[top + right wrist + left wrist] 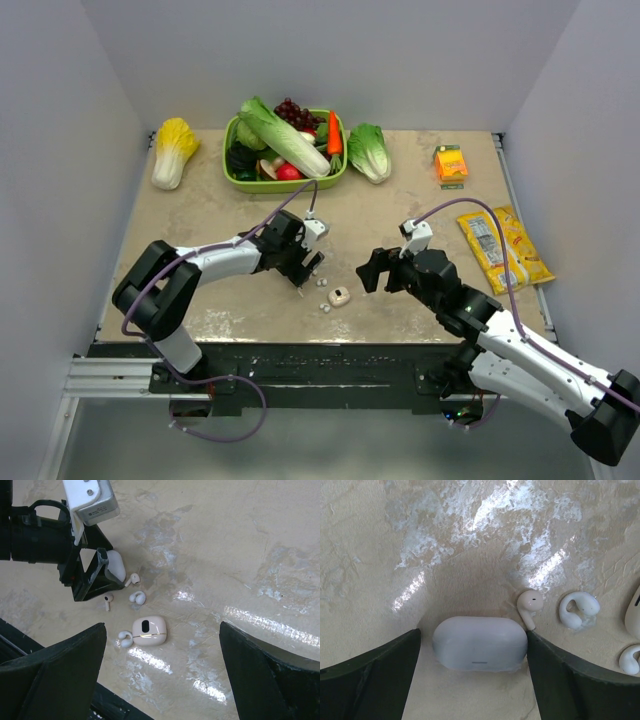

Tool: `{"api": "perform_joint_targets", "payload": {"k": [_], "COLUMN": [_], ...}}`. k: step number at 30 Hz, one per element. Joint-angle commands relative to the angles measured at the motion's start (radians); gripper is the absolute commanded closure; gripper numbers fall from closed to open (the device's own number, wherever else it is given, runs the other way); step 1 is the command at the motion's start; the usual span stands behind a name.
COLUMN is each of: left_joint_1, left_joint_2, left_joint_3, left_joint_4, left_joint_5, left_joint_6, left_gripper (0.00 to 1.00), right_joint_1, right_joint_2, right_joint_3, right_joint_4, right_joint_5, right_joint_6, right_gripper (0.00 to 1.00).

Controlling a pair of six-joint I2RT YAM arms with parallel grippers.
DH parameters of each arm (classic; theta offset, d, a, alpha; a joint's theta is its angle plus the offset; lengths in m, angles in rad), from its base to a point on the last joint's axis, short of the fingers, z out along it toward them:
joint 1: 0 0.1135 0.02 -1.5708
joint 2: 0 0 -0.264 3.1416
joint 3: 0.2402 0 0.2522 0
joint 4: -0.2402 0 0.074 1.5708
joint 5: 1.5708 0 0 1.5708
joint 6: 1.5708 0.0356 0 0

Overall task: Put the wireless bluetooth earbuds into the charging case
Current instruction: Pick up the charging case at the center of the board.

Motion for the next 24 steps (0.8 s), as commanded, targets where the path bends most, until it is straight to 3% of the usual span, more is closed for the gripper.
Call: {"api": "perform_joint_targets", "payload": {"k": [1,7,16,24], "left_joint_1": [0.005,0.008,0.007,0.007], "left_joint_2": [0.010,-0.011,-0.004,-0.002], "left_joint_3": [0.025,0.022,0.026,0.022], "left_joint_4": [-0.001,-0.025,-0.061,-0.071], "left_joint_5": [0.012,-0.009,-0.028,-0.026], "left_joint_6": [0.018,0.011,-0.036,-0.058], "left_gripper": [0.13,0.16,0.09,0.17], "right_joint_1": [0.001,0.003,0.001,0.003], "right_joint_2": [-0.016,-0.008,-0.016,-0.019], "right_joint_3": [0.000,0.001,-0.007,-0.007], "right_joint_4": [0.015,0.023,0.020,0.020], "right_joint_5": [-0.003,-0.010,-0.011,-0.011], "right_joint_6": [-0.004,-0.004,0.002,0.007], "right_gripper": [0.02,0.02,0.02,0.02]}}
